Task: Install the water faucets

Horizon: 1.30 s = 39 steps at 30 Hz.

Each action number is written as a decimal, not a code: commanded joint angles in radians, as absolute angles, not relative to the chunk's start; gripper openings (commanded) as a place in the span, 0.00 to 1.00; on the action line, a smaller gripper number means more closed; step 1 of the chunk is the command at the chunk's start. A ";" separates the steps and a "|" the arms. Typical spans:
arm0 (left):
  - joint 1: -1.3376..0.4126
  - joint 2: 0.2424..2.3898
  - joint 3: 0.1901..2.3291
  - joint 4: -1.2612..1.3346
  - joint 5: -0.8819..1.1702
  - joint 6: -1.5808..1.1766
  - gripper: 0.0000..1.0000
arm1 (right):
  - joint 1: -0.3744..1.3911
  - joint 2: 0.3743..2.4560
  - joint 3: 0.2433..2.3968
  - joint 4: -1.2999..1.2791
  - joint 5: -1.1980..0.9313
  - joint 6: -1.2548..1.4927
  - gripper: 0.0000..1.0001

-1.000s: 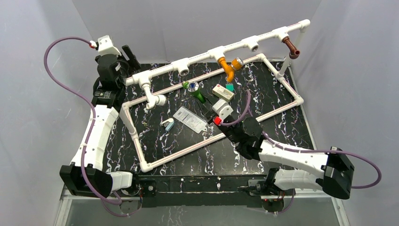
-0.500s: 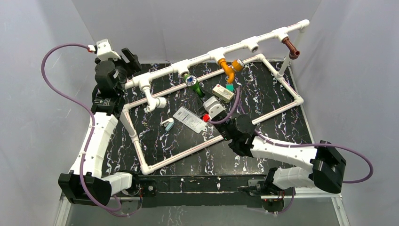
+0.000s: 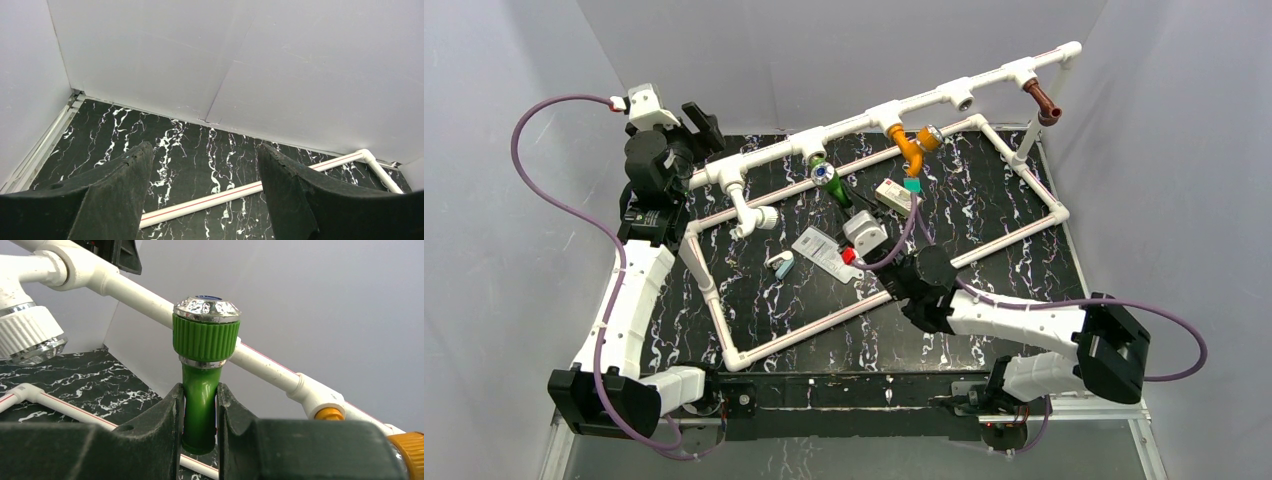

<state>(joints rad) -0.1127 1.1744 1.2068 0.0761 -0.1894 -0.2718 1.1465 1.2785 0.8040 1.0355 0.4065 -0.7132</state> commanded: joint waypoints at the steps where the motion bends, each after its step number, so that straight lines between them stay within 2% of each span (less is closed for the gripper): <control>1: -0.105 1.227 1.092 -0.212 -0.163 -0.279 0.74 | 1.181 1.320 0.854 1.181 0.455 -0.820 0.01; 9: -0.098 1.220 1.083 -0.210 -0.145 -0.284 0.74 | 1.209 1.379 0.856 1.320 0.500 -1.002 0.01; 19: -0.088 1.218 1.078 -0.210 -0.130 -0.289 0.74 | 1.207 1.336 0.848 1.298 0.513 -1.016 0.01; 39: -0.073 1.221 1.074 -0.206 -0.112 -0.295 0.74 | 1.204 1.400 0.858 1.314 0.518 -1.009 0.01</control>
